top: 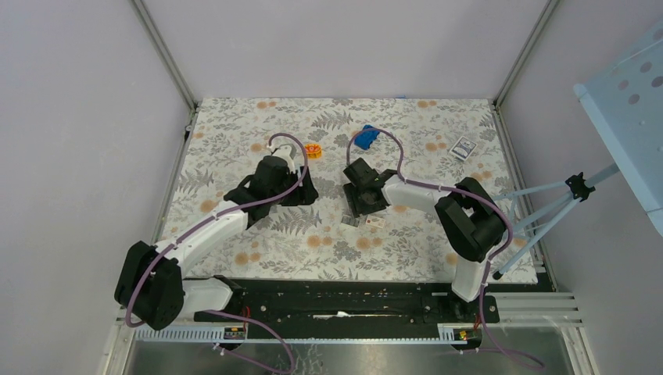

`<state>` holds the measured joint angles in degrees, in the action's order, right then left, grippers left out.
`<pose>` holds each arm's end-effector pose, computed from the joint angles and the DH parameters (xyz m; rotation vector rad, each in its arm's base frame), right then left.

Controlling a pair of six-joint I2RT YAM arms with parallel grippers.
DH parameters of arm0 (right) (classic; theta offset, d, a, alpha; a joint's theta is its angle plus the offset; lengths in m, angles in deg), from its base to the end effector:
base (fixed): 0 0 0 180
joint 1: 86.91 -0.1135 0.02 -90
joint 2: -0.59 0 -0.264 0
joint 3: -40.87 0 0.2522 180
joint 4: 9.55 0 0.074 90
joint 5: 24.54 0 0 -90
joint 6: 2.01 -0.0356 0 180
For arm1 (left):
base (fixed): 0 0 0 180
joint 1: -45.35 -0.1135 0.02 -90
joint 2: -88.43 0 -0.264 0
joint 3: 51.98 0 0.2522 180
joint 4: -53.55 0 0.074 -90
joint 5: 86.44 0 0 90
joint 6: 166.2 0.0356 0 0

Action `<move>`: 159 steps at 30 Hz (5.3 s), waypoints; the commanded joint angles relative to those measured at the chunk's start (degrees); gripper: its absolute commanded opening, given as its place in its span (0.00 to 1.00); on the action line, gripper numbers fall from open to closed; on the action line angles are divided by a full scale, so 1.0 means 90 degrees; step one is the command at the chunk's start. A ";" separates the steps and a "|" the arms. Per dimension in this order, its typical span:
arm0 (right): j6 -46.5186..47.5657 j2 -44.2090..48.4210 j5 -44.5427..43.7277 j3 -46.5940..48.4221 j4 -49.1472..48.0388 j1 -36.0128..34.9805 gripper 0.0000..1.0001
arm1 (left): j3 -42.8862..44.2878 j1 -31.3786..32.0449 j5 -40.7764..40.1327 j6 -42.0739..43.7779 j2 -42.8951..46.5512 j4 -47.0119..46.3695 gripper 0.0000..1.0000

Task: Unload the staples from the stapler
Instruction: Adjust the staple box at the center of the board, then close the staple box at the center of the board.

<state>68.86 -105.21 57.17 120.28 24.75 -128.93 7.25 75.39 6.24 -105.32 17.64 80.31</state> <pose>0.2793 0.2447 0.1602 -0.4718 2.5811 0.1853 0.2296 -0.1347 0.2443 0.0447 2.3098 -0.5992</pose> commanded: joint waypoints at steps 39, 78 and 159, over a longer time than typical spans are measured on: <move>-0.0582 0.0341 -0.0035 -0.0520 0.0097 0.0677 0.41 | 0.0037 0.0608 0.0363 -0.0589 -0.1694 -0.2024 0.72; -0.1034 0.0852 0.0059 -0.0976 0.0568 0.0508 0.47 | -0.0103 0.0904 0.0782 -0.0547 -0.2224 -0.2473 0.64; -0.1467 0.1795 -0.0055 -0.1755 0.0683 0.0808 0.32 | -0.0316 0.1317 0.0747 -0.0550 -0.2929 -0.3095 0.18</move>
<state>54.72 -87.99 56.14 102.05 31.24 -121.76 3.54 86.54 13.60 -110.79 -7.98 53.36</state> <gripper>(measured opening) 0.320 0.189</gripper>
